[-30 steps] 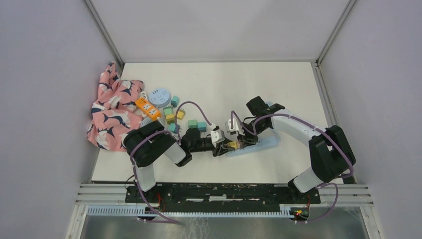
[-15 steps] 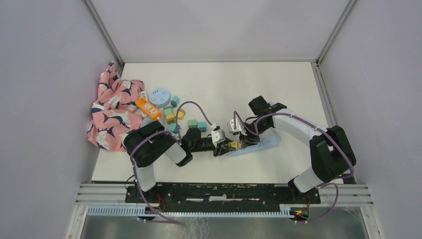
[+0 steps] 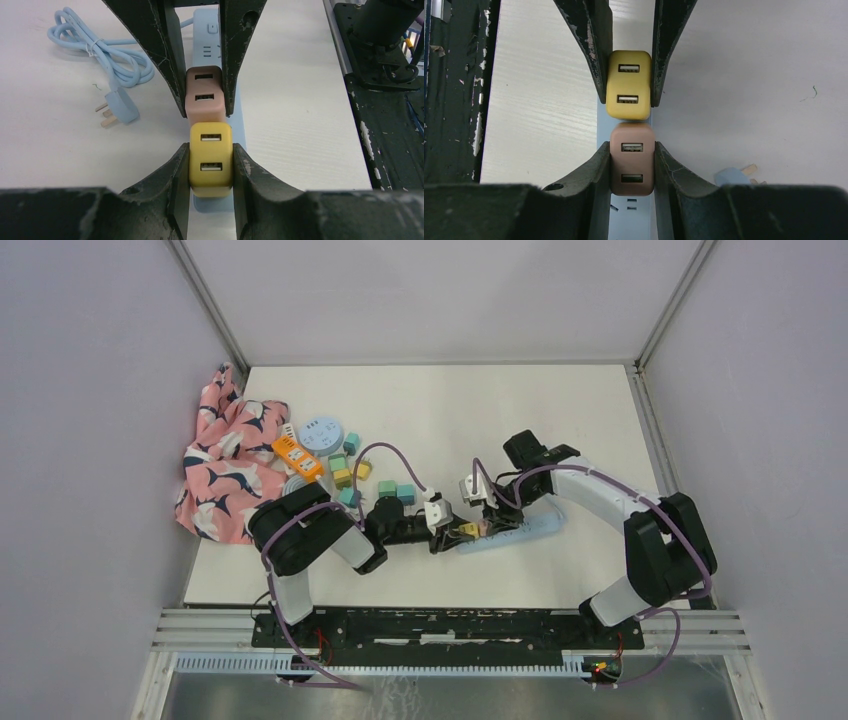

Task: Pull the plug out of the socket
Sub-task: Remove the plug from the socket.

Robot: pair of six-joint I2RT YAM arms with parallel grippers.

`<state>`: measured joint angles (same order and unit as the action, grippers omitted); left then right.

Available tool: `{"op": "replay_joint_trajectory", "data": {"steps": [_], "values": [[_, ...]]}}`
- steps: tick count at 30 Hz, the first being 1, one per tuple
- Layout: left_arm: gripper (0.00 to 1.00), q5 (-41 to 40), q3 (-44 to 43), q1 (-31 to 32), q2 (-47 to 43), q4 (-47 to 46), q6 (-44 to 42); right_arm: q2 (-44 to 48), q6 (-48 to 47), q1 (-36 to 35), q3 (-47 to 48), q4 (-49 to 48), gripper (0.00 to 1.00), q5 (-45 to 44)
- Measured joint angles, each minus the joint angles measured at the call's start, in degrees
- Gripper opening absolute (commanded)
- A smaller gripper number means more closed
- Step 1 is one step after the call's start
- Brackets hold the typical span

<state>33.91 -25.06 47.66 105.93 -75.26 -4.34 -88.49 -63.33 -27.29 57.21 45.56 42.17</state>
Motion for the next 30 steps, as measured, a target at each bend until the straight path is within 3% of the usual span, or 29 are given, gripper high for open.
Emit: {"op": "replay_joint_trajectory", "data": {"steps": [8,30], "values": [[0.03,0.4,-0.2,0.1,-0.2,-0.5,0.0,0.7,-3.9,0.2,0.0,1.7,0.00,1.5],[0.03,0.3,-0.4,0.1,-0.3,-1.2,0.0,0.7,-2.9,1.0,0.9,2.3,0.00,2.2]]}}
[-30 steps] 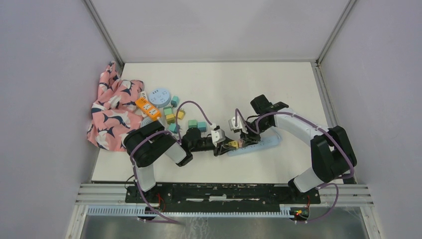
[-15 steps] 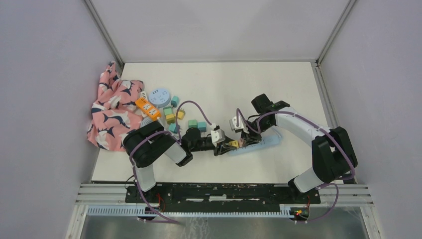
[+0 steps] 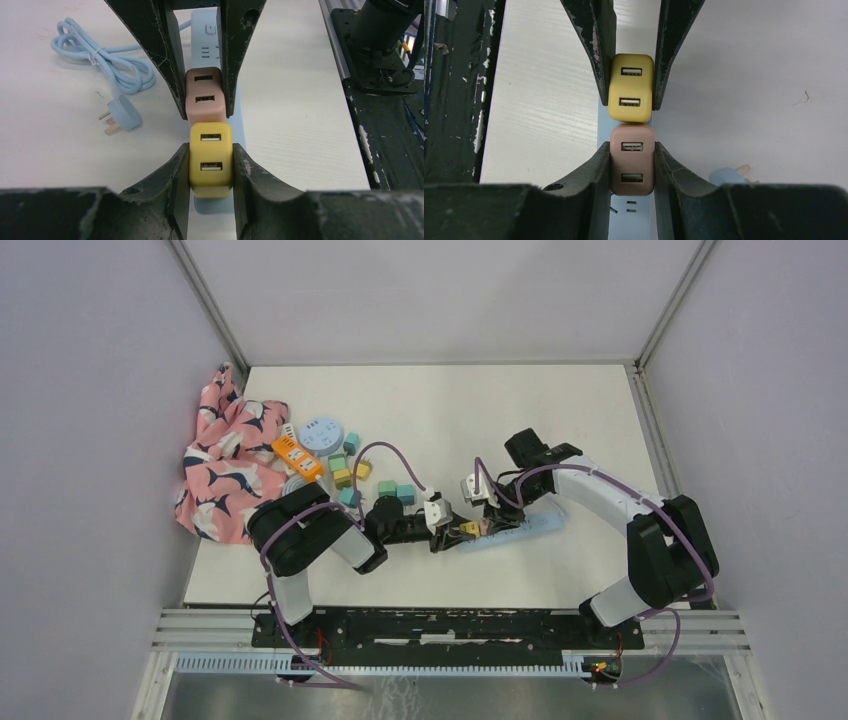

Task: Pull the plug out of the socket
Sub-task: Remove the plug from the socket.

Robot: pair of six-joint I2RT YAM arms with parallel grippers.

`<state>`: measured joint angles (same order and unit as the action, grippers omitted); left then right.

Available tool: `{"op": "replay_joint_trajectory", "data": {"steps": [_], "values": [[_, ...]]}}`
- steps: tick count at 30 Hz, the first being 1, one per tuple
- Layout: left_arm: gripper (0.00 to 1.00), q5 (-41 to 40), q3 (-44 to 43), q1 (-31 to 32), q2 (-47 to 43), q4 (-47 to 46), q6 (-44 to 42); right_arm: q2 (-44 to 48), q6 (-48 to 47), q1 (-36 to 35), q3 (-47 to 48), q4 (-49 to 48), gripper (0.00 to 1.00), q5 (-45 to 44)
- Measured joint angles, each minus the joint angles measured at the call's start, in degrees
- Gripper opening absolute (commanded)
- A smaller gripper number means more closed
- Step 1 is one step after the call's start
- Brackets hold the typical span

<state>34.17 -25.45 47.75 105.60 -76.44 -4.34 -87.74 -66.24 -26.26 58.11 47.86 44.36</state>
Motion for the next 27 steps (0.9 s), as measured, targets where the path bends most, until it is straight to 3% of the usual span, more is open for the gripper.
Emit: {"op": "replay_joint_trajectory", "data": {"steps": [9,14,19,27], "values": [[0.03,0.4,0.3,-0.4,0.0,1.5,0.0,0.2,5.7,-3.1,-0.5,-3.2,0.00,-4.5],[0.03,0.2,-0.6,-0.1,0.0,1.2,0.0,0.4,-1.6,0.7,-0.5,-0.2,0.00,-0.5],[0.03,0.9,-0.4,0.2,0.0,1.3,0.0,1.5,-6.7,-2.1,-0.8,1.6,0.00,-1.9],[0.03,1.4,-0.2,0.0,0.0,1.6,0.0,1.4,2.1,-3.0,0.0,0.1,0.00,-3.9]]}}
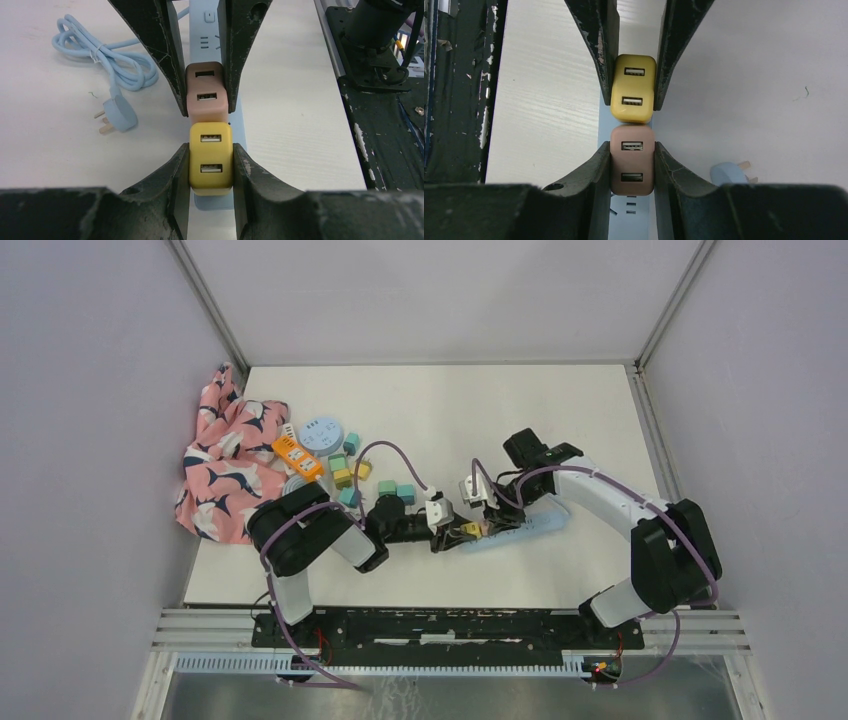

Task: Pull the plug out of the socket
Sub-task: Remove the plug from the socket.

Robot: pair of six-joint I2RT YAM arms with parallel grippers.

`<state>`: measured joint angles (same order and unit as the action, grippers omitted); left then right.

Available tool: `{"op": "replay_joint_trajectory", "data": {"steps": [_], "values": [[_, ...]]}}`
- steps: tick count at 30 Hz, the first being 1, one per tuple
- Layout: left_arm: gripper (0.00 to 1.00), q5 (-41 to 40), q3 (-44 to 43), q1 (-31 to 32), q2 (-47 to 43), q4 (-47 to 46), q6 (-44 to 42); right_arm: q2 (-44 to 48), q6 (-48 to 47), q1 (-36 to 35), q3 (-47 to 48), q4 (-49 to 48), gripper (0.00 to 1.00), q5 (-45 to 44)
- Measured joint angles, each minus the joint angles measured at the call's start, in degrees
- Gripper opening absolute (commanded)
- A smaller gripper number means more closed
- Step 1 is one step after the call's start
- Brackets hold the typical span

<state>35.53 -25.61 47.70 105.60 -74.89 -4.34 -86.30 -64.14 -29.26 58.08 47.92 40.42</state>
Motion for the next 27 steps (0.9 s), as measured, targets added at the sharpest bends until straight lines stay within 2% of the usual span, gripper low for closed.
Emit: {"op": "replay_joint_trajectory", "data": {"steps": [5,8,12,17,27], "values": [[0.03,-0.2,-1.6,0.1,0.0,0.4,0.0,0.0,-5.3,3.4,0.6,2.9,0.00,3.3],[0.03,0.6,-1.8,0.1,0.0,2.1,0.0,0.4,-7.9,1.8,-0.2,2.8,0.00,2.9],[0.03,1.8,-0.9,0.0,0.1,4.1,0.0,0.1,-2.7,-2.6,-0.4,0.7,0.00,-1.0],[0.03,2.0,-1.0,-0.3,0.2,4.3,0.0,-0.1,2.2,-2.6,1.4,1.3,0.00,-0.9],[0.03,1.1,-1.6,0.0,0.5,4.7,0.0,1.5,-7.5,7.1,7.8,12.4,0.00,8.4]]}}
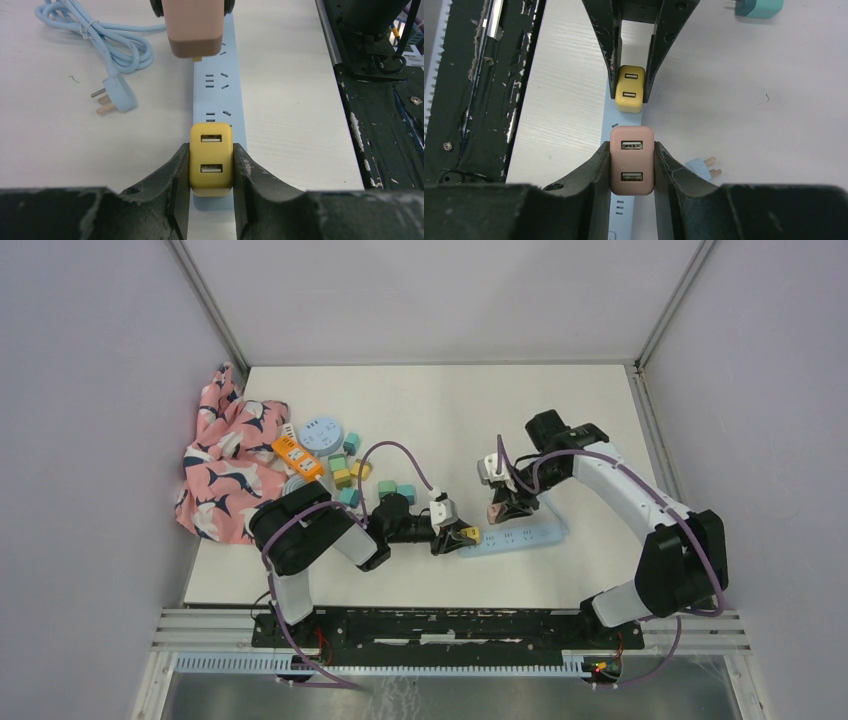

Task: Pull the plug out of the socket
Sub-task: Remove the plug from the socket, then place the plug at the center of the board.

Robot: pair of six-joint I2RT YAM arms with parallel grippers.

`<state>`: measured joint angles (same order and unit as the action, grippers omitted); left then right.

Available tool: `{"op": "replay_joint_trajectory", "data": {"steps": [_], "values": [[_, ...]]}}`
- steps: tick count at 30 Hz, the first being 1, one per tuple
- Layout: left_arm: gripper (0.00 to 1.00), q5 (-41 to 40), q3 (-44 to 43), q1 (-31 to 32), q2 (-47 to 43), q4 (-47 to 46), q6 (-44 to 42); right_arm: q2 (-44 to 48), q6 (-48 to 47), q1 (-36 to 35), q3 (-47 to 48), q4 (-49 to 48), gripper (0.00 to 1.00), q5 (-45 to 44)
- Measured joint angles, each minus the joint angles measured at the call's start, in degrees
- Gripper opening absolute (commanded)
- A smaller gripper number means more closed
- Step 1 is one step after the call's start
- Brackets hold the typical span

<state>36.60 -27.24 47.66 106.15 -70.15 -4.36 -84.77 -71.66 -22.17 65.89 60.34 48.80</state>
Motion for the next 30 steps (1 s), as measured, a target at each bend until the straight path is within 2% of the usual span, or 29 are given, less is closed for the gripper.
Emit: {"op": "replay_joint_trajectory", "data": {"steps": [7,21,26,30], "values": [[0.03,0.0,0.0,0.0,0.0,0.0,0.0,0.1,2.0,3.0,4.0,3.8,0.01,4.3],[0.03,-0.1,0.1,0.1,0.0,-0.2,0.0,0.3,38.9,4.5,2.7,-22.4,0.01,1.6],[0.03,-0.1,0.2,0.1,0.0,-0.3,0.0,-6.8,50.9,2.9,5.2,-30.0,0.03,0.3],[0.03,-0.2,0.3,0.1,0.0,-0.5,0.0,-14.7,60.0,-1.0,9.3,-34.9,0.03,-2.9]]}}
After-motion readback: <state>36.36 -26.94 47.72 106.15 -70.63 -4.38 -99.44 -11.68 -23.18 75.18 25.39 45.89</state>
